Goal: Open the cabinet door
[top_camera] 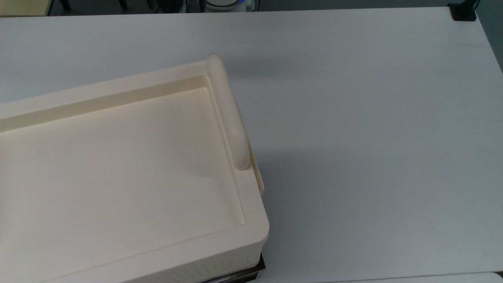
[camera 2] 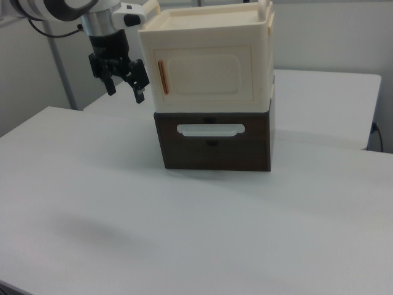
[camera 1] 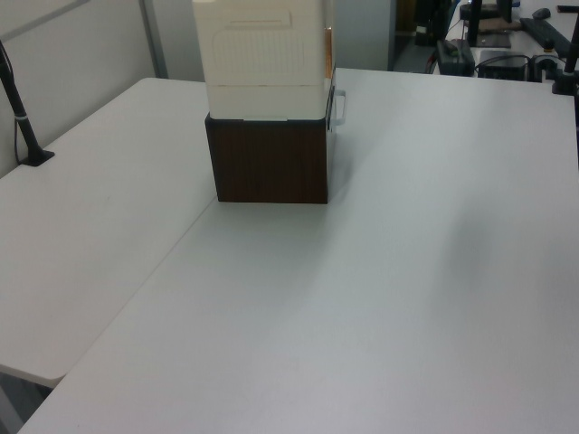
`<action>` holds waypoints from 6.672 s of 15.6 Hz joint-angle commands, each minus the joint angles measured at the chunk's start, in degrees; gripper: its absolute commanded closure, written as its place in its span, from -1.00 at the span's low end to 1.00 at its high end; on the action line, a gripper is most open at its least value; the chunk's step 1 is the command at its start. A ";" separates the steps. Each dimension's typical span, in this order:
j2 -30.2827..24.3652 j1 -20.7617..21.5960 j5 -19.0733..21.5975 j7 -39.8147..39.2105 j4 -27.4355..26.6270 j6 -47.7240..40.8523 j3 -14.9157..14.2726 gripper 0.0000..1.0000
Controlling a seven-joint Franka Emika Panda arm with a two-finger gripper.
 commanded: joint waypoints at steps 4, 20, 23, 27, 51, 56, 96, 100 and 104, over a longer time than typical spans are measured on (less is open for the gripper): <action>-0.37 0.70 -0.54 -2.32 -0.99 2.10 -0.90 -1.00; 3.32 0.44 4.38 -12.00 -0.99 24.50 -0.99 -0.50; 4.02 0.35 8.77 -12.35 -0.99 29.77 -0.99 -0.17; 5.08 0.53 9.31 -12.18 -0.90 34.00 -0.99 -0.02; 10.36 0.79 9.31 -11.82 -0.72 43.59 1.56 1.00; 9.39 0.35 9.40 -11.82 -1.34 42.71 1.56 1.00; 1.83 -20.03 8.61 -27.91 -1.08 15.64 -8.81 -1.00; 0.96 -20.39 8.52 -27.64 -0.81 15.20 -8.81 -1.00; -1.85 -19.17 9.04 -25.81 -0.90 13.72 -8.20 -1.00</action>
